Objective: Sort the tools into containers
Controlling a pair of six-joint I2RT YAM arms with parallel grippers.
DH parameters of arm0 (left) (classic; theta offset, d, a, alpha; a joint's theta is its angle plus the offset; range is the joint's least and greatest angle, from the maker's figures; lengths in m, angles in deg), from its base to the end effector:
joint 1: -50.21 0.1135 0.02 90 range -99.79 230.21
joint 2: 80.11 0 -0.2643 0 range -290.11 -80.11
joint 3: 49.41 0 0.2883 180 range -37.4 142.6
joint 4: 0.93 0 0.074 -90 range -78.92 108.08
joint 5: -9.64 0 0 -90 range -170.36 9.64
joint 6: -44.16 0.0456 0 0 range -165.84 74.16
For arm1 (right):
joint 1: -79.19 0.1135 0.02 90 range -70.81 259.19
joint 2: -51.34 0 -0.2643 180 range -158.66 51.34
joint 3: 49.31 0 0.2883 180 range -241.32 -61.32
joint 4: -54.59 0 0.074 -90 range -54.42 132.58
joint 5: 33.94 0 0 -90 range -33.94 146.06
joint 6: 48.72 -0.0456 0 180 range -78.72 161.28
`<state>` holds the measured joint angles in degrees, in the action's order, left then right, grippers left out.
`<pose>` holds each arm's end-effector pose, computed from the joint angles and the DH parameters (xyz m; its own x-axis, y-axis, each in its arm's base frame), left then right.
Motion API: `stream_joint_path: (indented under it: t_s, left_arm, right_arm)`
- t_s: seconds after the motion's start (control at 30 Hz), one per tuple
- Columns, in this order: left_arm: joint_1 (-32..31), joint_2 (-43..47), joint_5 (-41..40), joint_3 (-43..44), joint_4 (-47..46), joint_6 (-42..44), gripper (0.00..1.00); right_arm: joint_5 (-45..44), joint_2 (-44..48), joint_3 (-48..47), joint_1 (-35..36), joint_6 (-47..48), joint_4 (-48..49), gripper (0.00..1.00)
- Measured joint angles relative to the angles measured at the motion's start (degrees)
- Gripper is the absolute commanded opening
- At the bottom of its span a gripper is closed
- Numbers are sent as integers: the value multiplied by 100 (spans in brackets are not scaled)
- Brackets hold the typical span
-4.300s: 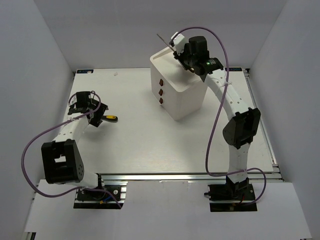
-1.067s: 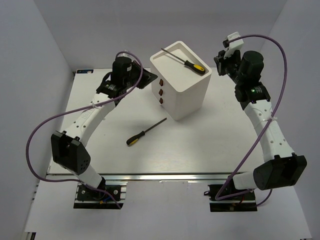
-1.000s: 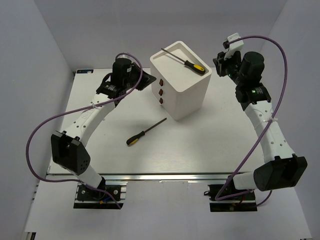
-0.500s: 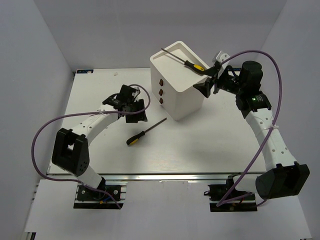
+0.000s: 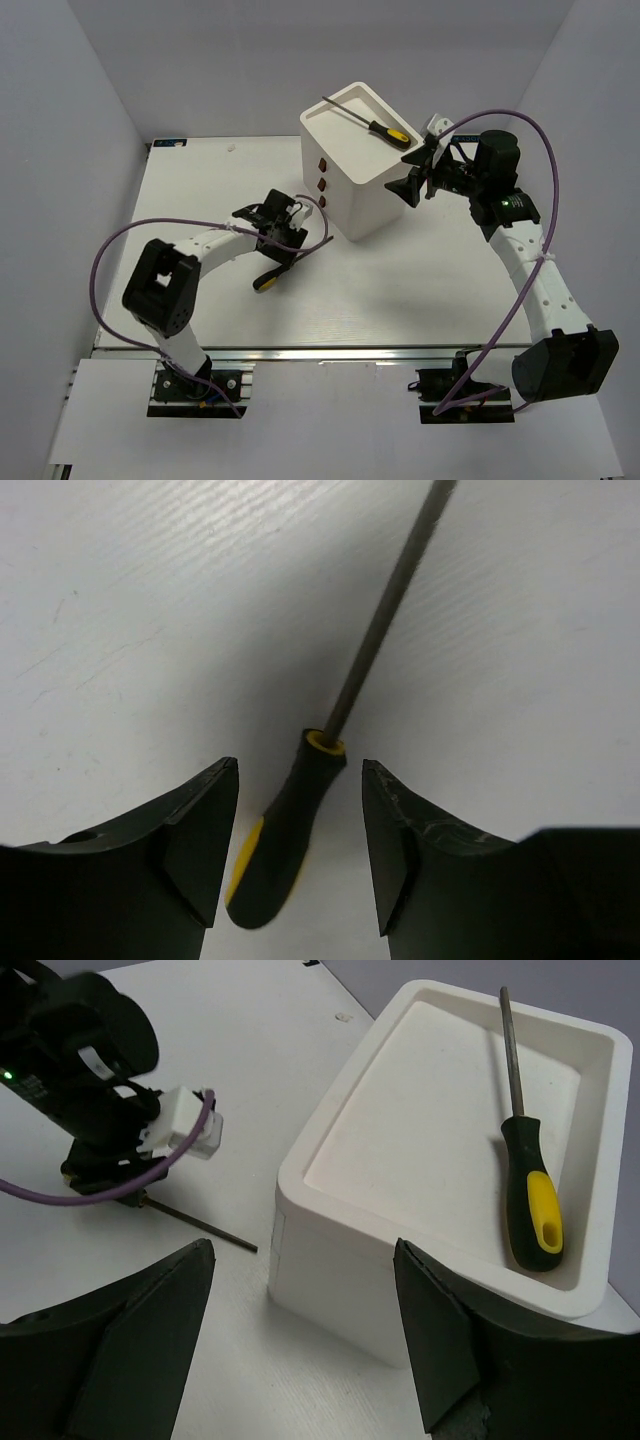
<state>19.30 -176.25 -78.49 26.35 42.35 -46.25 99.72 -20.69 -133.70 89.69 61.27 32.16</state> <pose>0.3180 -0.1922 0.1687 -0.7726 0.4543 -0.4435 0.5203 0.8534 -0.0324 0.3142 0.0903 0.4079 0.1120 -0.2308 -0.9665 -0.8108 0.5412 -0.2231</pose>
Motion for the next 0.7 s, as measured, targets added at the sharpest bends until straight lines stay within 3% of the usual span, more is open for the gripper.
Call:
stream_joint_path:
  t_s: [0.13,0.33,0.4,0.6,0.7]
  left_arm:
    - [-50,-527,-273,-2,4,326,60]
    - [-122,-603,-387,-7,-35,544,52]
    - [-144,-603,-385,-37,-72,570,36]
    - [-162,-651,-579,-52,-136,581,1]
    - [-188,-649,-721,-44,-129,431,0]
  right_arm:
    - [-22,31,13,0,22,-15,78]
    - [-70,46,13,0,76,-17,78]
    - [-85,44,13,0,90,-17,79]
    - [-116,44,13,0,127,-17,79]
    - [-149,44,13,0,153,-20,78]
